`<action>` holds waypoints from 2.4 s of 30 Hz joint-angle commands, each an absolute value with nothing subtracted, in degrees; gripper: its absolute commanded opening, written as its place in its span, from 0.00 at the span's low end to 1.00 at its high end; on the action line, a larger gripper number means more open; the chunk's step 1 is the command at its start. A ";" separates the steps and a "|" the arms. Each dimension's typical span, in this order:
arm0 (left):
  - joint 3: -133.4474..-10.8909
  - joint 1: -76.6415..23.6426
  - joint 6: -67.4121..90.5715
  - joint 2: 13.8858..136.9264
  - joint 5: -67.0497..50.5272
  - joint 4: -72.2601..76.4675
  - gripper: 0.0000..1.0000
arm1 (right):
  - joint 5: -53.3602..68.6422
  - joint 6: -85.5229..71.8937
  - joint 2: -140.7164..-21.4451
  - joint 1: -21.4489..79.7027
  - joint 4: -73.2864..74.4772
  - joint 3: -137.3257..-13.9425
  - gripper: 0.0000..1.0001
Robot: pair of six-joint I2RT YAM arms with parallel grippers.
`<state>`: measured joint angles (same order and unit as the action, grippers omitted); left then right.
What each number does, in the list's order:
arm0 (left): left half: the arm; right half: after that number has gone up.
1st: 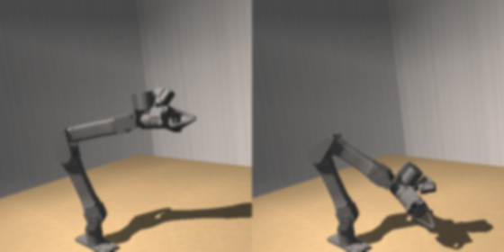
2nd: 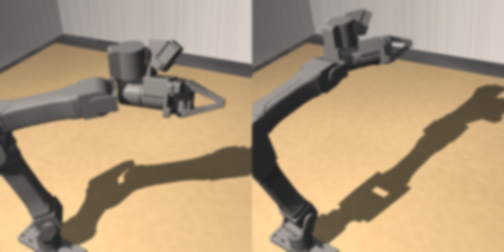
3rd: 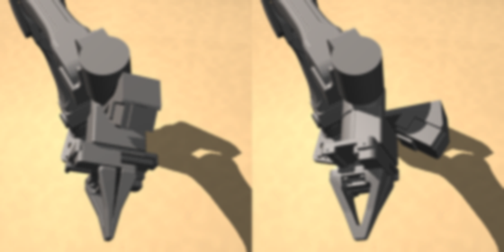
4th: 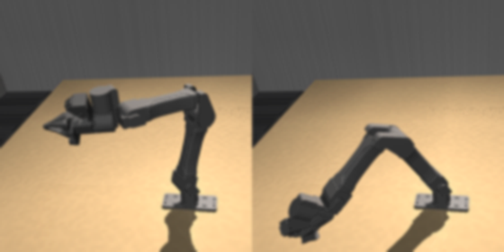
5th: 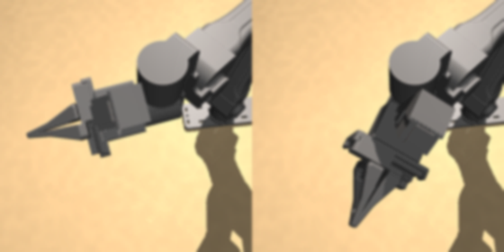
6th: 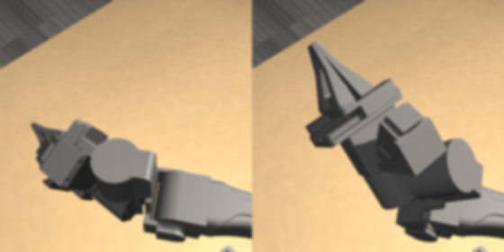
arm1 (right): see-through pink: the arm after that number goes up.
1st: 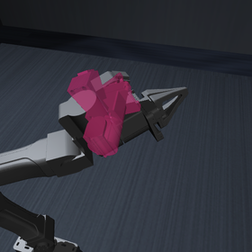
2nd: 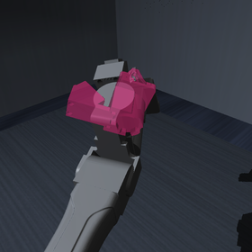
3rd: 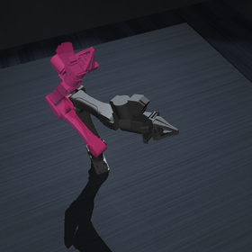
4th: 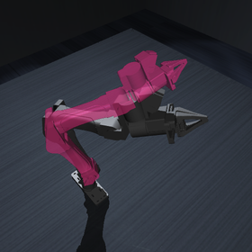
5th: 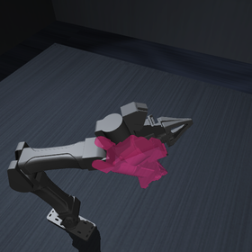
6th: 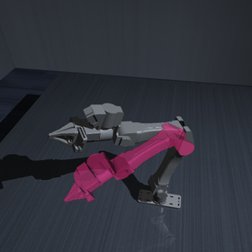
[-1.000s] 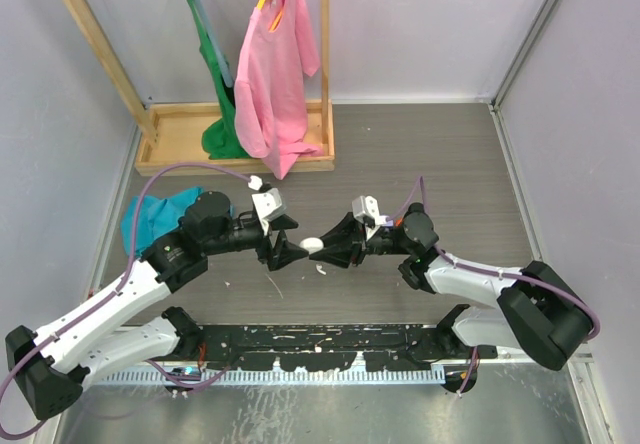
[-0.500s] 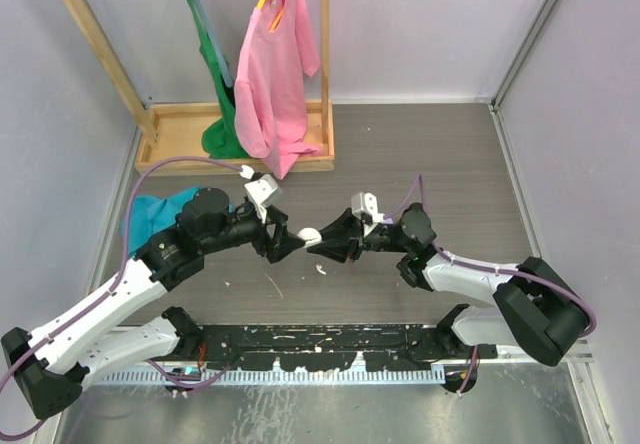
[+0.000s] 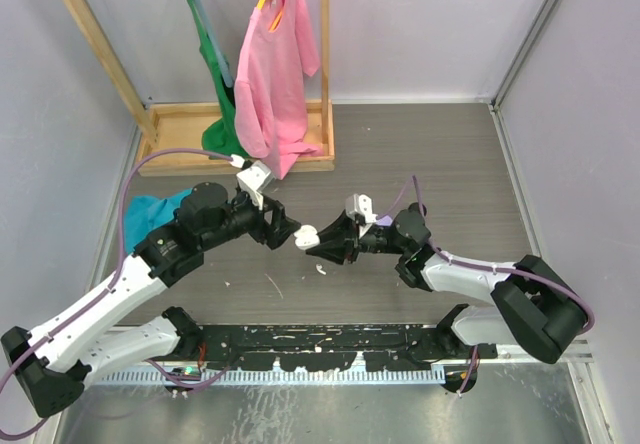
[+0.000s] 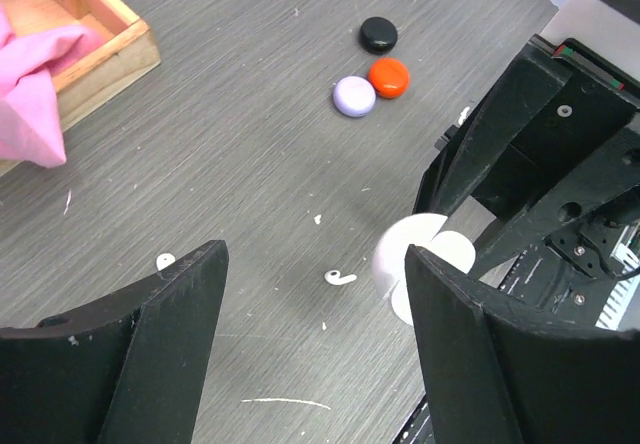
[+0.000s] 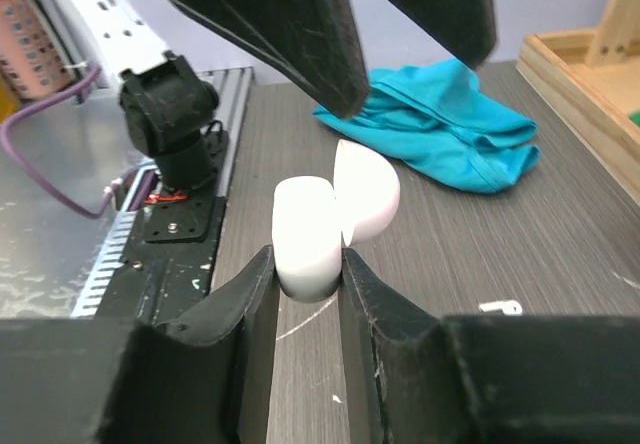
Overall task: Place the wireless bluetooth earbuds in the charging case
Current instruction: Open the charging case, then pick up the earbud from the center of the board.
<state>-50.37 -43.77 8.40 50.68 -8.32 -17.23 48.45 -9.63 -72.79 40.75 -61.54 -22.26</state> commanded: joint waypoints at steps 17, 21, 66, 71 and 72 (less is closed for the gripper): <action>-44.80 -46.32 30.98 65.12 -1.95 -14.43 0.64 | -3.24 0.08 -64.38 40.98 -54.67 -12.67 0.02; -45.66 -50.94 32.44 70.70 2.46 -13.61 0.62 | -7.63 0.41 -64.63 41.00 -58.80 -10.41 0.01; -56.47 -59.42 29.95 95.95 12.91 -19.18 0.18 | -10.62 0.34 -66.50 41.01 -59.41 -10.25 0.01; -55.89 -59.43 25.92 90.92 16.97 -21.13 0.15 | -7.08 0.82 -66.82 41.01 -60.81 -10.01 0.01; -55.90 -59.47 24.84 89.71 17.77 -21.48 0.15 | -6.44 0.89 -66.88 41.01 -61.42 -9.79 0.01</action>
<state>-55.66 -59.24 29.21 96.07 12.58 -19.92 -9.78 -0.05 -66.81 40.77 -56.55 -8.45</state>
